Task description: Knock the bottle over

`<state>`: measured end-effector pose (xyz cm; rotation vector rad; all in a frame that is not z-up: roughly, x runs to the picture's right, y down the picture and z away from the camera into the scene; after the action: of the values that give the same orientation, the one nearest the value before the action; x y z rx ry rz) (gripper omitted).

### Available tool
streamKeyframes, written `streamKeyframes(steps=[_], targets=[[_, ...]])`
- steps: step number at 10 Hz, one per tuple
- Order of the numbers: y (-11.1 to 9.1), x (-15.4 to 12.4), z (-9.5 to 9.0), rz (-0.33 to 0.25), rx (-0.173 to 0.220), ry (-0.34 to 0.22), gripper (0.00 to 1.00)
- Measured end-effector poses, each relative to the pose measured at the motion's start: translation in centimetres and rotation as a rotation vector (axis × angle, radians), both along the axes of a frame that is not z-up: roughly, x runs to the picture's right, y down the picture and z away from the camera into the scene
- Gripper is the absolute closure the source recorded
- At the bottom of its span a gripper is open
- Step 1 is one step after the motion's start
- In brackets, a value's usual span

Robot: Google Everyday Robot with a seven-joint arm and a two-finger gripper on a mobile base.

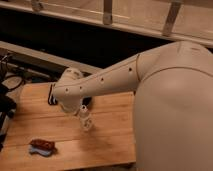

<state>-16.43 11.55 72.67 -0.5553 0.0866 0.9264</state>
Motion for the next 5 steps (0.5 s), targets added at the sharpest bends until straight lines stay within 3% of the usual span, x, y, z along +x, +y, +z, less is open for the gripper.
streamKeyframes(steps=[5], targets=[[-0.70, -0.19, 0.11, 0.015, 0.028, -0.018, 1.00]])
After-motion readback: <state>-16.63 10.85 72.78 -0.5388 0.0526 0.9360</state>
